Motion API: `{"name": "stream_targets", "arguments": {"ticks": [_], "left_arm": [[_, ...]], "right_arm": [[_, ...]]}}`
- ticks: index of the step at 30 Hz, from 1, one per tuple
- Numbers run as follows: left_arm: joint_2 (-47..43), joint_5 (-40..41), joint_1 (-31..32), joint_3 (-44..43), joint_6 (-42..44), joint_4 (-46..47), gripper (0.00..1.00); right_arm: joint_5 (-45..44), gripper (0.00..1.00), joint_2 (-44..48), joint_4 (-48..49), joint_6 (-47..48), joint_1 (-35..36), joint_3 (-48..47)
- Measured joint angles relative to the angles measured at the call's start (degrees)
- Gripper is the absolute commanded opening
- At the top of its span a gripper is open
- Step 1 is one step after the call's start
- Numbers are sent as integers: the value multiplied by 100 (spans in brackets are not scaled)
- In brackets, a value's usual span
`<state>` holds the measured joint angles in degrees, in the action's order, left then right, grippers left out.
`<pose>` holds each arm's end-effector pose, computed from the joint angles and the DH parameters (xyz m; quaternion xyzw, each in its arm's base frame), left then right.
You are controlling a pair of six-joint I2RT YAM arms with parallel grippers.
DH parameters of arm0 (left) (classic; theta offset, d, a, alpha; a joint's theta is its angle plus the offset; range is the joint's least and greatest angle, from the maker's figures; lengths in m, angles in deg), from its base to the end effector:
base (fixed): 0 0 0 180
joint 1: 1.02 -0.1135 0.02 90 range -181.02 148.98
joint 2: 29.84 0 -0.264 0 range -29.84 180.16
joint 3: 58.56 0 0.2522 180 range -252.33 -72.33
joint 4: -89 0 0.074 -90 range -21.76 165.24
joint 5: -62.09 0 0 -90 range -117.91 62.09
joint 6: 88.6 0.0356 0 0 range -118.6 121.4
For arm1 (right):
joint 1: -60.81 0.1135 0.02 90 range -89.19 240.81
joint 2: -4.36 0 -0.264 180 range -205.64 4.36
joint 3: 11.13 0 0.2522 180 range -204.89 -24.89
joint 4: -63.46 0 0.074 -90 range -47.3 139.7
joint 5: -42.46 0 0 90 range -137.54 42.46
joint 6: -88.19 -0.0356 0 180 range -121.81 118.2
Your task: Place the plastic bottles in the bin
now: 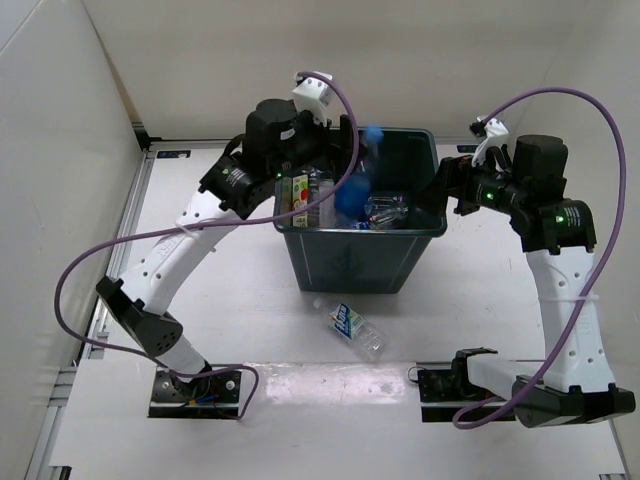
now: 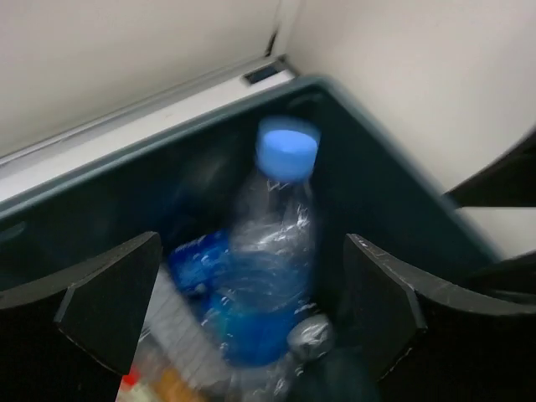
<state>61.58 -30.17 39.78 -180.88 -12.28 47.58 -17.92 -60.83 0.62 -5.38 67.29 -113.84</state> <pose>0.2645 -0.2302 0.4869 0.1925 0.7444 -0.3060 0.5614 0.2008 0.0405 0.4618 -0.1574 0.8131 0.2604 0.4963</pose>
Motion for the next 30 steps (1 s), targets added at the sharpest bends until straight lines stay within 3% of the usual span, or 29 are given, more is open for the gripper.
{"name": "stream_targets", "arguments": {"ticks": [6,12,18,22,30], "left_arm": [[-315,494,-227,4,400,-328,100],[-1762,1257,-997,483,501,-527,100],[-3449,2081,-1641,2367,232,-946,100],[-4232,2393,-2006,3882,22,-1486,100],[-5746,2653,-2312,5552,-227,-2358,100]], "right_arm": [[-219,90,234,-98,162,205,96],[-468,90,610,-162,575,470,216],[-310,90,1738,212,1980,1537,909],[260,90,2378,-444,3401,2804,1117],[758,90,2356,-1344,4465,3532,2223]]}}
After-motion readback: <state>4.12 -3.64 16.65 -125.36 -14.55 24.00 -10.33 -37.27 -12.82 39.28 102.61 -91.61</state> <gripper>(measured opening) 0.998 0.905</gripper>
